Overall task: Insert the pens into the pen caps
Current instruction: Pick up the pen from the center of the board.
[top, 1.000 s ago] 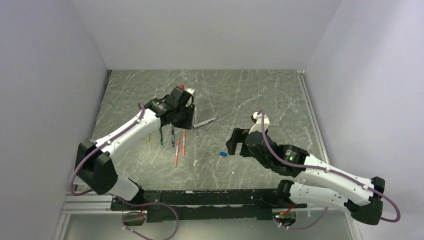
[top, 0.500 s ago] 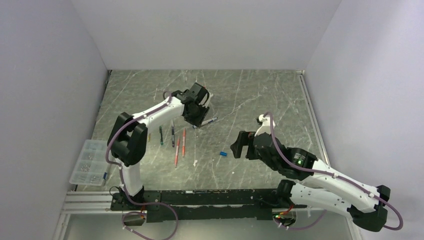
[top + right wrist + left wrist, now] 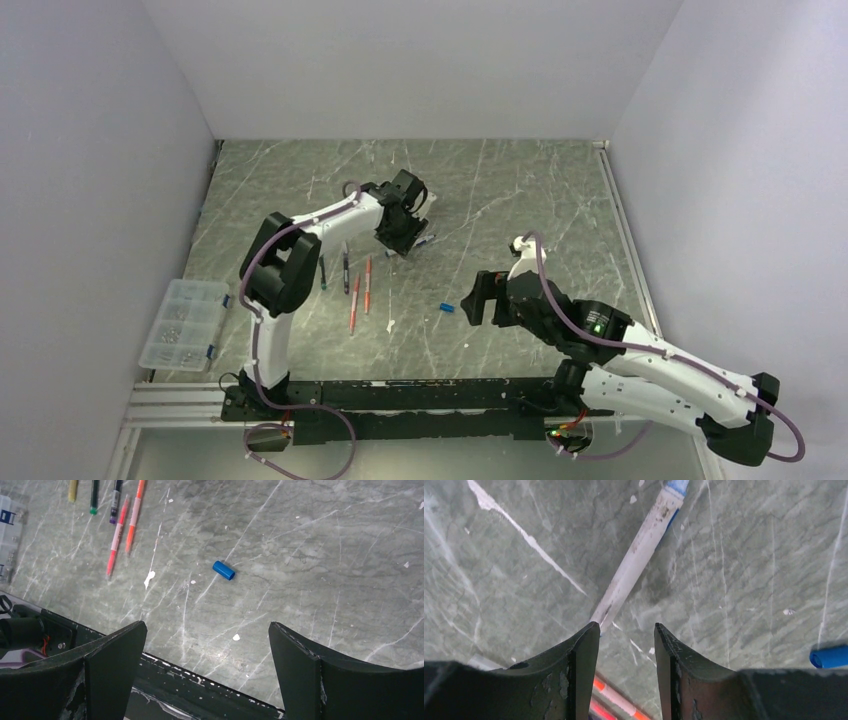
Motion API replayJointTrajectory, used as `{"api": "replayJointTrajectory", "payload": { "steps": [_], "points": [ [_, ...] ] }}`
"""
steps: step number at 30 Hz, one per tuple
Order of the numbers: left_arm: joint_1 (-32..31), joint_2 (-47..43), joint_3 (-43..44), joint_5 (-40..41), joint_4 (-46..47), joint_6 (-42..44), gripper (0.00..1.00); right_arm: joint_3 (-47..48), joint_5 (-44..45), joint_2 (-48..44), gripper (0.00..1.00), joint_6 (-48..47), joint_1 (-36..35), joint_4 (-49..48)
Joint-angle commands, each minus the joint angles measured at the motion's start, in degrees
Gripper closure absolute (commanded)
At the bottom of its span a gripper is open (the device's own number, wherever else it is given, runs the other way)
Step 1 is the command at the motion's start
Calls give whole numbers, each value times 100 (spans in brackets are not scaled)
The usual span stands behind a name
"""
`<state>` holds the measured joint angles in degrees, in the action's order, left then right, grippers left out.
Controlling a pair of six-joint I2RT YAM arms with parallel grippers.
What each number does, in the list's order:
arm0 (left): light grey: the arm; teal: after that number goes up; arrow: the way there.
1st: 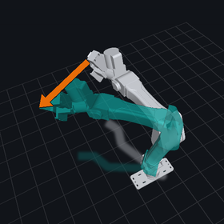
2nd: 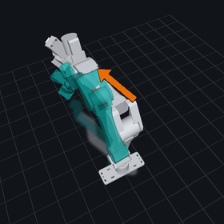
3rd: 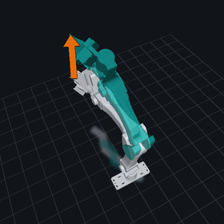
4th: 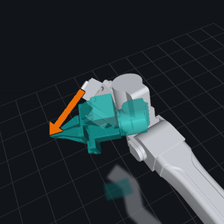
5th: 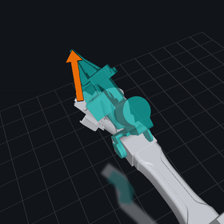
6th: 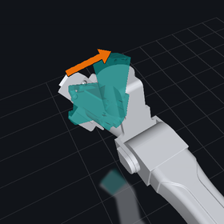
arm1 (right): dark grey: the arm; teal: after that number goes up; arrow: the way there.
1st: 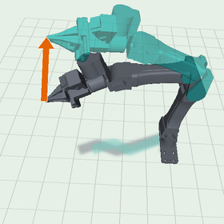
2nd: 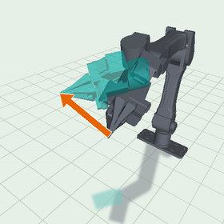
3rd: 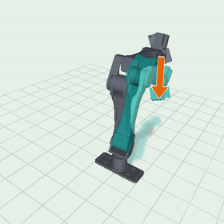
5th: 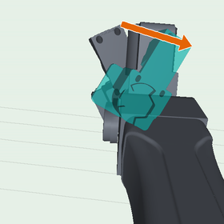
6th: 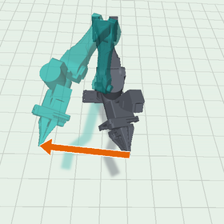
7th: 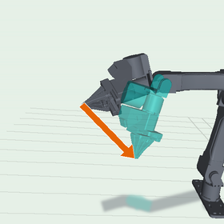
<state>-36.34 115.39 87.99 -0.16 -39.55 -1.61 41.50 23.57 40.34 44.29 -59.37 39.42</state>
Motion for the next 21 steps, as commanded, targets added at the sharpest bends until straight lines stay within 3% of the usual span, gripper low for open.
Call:
{"api": "replayJointTrajectory", "payload": {
  "steps": [1,13,21],
  "points": [
    [-5,275,395,164,167,356,50,-18,-4,-120,2,-123,30,-211],
    [-4,816,621,469,175,435,53,-148,-46,-194,2,-79,47,-222],
    [-12,792,411,392,240,322,75,-171,-183,-87,5,-4,49,-256]
  ]
}}
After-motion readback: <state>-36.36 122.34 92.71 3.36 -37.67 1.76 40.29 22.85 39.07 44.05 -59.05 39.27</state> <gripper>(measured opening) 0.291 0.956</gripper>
